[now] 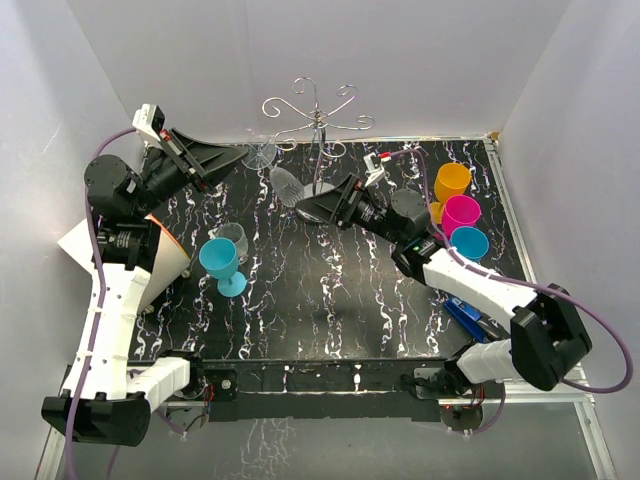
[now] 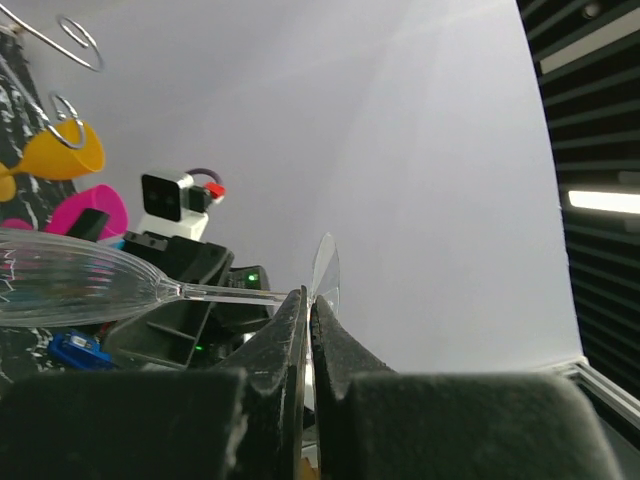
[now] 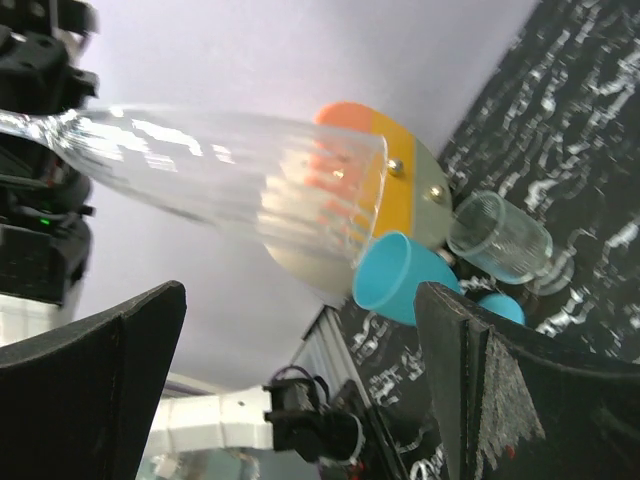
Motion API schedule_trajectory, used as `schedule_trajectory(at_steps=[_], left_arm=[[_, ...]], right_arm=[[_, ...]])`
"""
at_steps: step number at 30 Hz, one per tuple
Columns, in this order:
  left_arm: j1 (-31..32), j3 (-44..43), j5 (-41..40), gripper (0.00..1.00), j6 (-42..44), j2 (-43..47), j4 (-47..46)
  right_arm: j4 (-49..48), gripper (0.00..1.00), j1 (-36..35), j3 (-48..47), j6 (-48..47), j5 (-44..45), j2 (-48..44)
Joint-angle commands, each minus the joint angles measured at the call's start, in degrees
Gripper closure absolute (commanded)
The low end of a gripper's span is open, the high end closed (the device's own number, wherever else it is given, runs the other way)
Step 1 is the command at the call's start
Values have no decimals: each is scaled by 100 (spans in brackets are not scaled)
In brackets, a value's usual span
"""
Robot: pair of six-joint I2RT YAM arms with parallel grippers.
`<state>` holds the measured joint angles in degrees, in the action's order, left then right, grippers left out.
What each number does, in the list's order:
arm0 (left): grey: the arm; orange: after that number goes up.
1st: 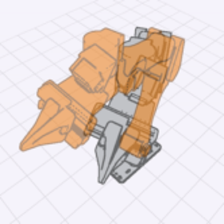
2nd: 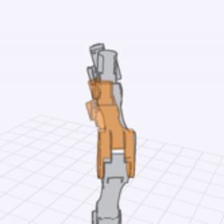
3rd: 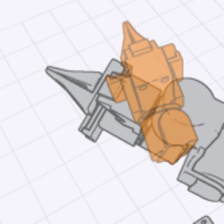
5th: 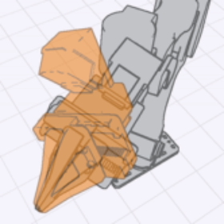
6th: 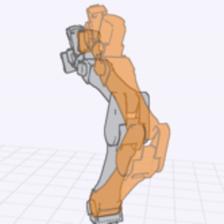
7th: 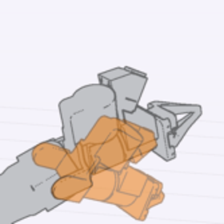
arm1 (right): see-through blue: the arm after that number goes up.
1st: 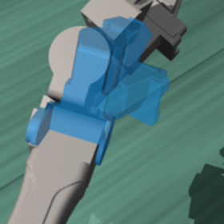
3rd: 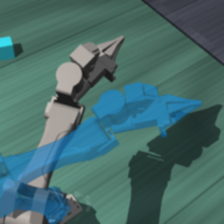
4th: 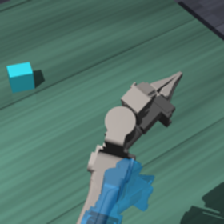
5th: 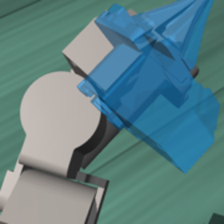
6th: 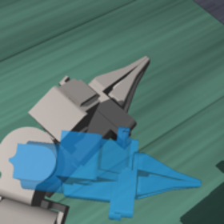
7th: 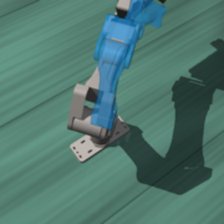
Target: Take the wine glass off the wine glass rack
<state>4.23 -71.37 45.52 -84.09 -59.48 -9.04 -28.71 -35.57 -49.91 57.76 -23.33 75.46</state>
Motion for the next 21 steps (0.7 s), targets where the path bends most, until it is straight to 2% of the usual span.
schedule_trajectory(at_steps=[1,7,14,21], left_arm=[[131,102,280,100,-667,113,-960],[223,157,316,100,-967,32,-1391],[236,357,317,100,-1243,23,-1770],[236,606,283,100,-1724,-10,-2365]], right_arm=[[-2229,4,-26,105,876,80,206],[-3403,9,-24,291,1223,117,401],[-3831,10,-26,741,1124,399,-54],[-4113,17,-29,741,1358,146,-339]])
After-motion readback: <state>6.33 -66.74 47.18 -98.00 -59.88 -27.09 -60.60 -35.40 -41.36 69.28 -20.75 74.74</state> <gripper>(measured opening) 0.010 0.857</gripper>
